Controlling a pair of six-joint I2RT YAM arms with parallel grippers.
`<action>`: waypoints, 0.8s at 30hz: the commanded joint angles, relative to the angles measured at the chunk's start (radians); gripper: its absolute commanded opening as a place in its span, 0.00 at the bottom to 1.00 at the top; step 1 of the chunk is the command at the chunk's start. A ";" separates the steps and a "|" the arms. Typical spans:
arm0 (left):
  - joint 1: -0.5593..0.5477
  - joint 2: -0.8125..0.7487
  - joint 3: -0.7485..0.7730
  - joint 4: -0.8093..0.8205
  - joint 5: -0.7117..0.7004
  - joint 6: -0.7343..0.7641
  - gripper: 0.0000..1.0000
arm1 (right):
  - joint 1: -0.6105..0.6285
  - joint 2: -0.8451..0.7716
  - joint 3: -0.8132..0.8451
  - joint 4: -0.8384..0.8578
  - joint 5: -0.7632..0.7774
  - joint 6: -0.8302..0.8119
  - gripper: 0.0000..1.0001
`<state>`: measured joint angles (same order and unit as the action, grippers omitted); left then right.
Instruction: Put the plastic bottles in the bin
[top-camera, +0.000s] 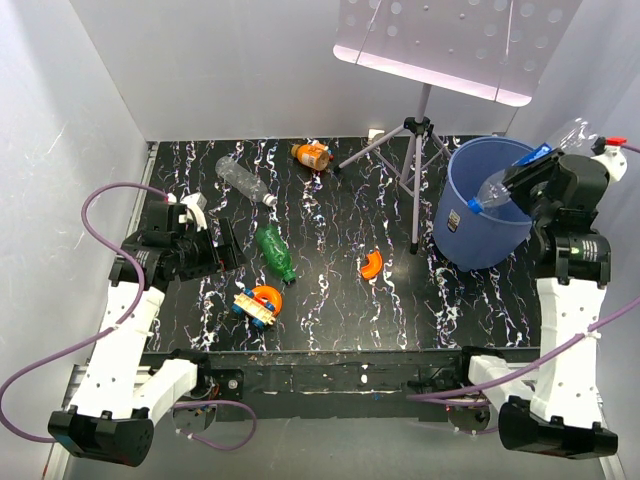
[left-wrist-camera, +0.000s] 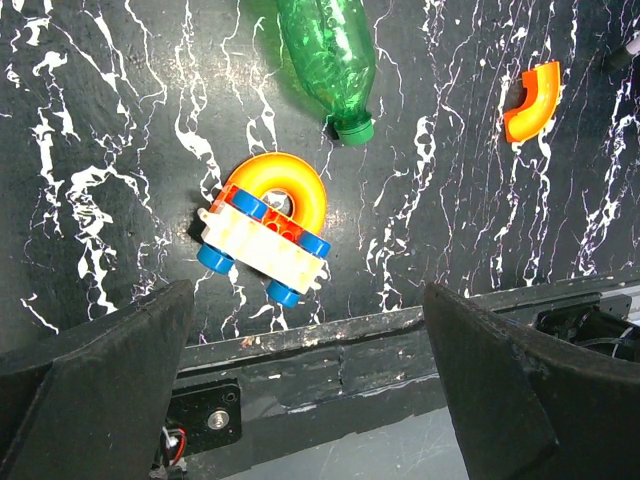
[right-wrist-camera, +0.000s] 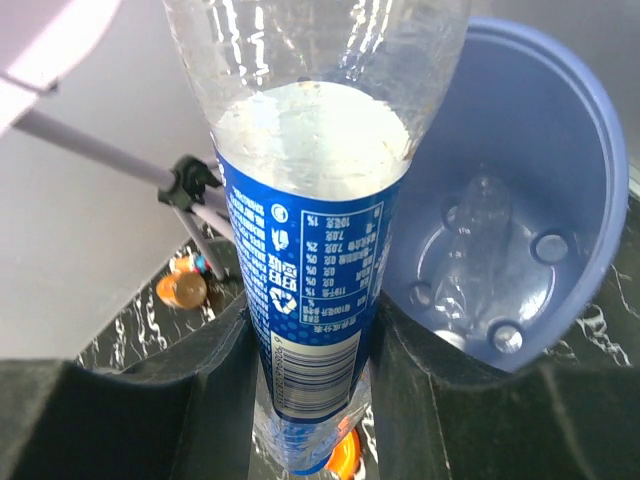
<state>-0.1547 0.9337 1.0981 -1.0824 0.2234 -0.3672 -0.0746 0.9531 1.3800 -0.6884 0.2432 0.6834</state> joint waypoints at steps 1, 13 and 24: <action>0.000 -0.027 0.017 -0.013 -0.006 -0.004 1.00 | -0.051 0.058 0.057 0.138 -0.053 0.015 0.32; -0.002 -0.035 0.019 -0.020 -0.002 -0.009 0.99 | -0.060 0.139 -0.031 0.213 -0.068 -0.077 0.78; 0.000 -0.033 -0.020 0.007 0.014 -0.016 0.99 | -0.050 -0.078 -0.087 0.141 -0.309 -0.128 0.85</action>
<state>-0.1547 0.9188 1.0973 -1.0935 0.2241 -0.3782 -0.1310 0.9680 1.3155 -0.5537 0.1158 0.5823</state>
